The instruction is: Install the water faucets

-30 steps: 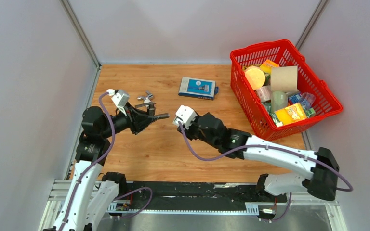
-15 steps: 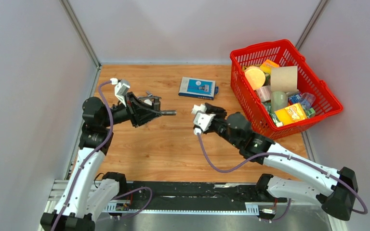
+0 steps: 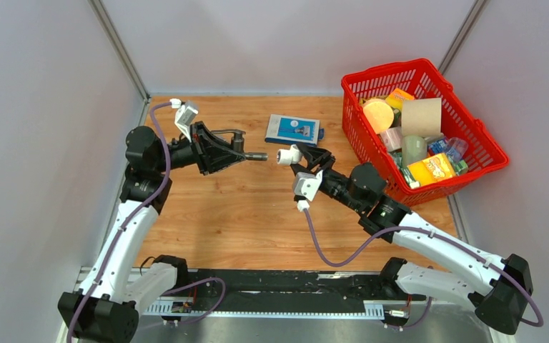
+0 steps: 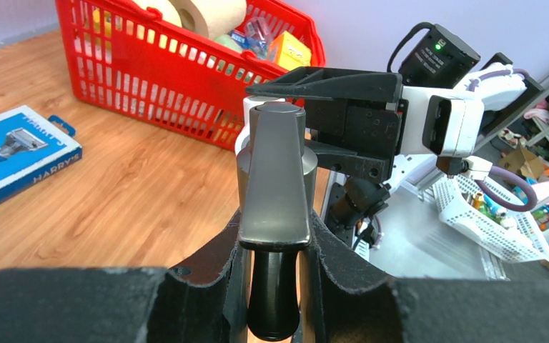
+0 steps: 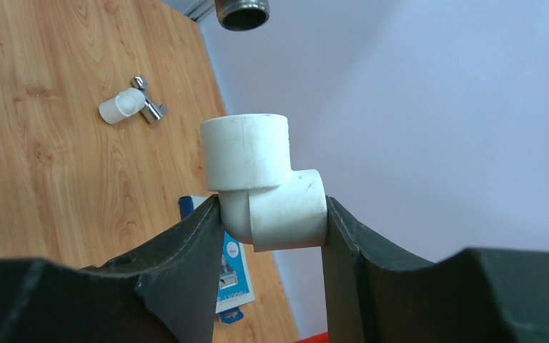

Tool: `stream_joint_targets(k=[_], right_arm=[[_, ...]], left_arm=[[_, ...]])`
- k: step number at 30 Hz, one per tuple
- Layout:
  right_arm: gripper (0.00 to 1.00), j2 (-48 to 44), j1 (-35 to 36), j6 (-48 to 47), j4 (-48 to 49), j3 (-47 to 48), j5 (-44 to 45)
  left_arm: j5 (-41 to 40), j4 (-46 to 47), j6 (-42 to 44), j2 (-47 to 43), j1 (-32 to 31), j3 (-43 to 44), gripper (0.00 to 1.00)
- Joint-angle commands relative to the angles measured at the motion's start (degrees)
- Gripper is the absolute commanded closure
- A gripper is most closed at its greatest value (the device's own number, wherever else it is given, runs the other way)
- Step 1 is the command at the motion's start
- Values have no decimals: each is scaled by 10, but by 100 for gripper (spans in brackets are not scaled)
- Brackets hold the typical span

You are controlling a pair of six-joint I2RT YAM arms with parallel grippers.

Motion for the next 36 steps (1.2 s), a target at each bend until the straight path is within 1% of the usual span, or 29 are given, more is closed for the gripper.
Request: stream_joint_targets(k=[1,7,14,23,29,36], right_arm=[[100,0,-1,-40,49,12,-53],[100,1,1,-48,95,1,-58],[100,0,3,-57,97,3,-66],[100,0,13,-58,90,0,-69],[100,-2,14,-61,87,1,-70],[100,-5,17,-74,79,0,-68]], left_arm=[[4,27,-6,-1,-12,21,100],[-14,33,-12,9,-32,21,100],[-32,57,-35,12,-45,14,100],[-49,60,-40,15,-57,14,100],[-63,30,-15,21,-62,17,100],[-78,-45,33,25,-74,39,100]])
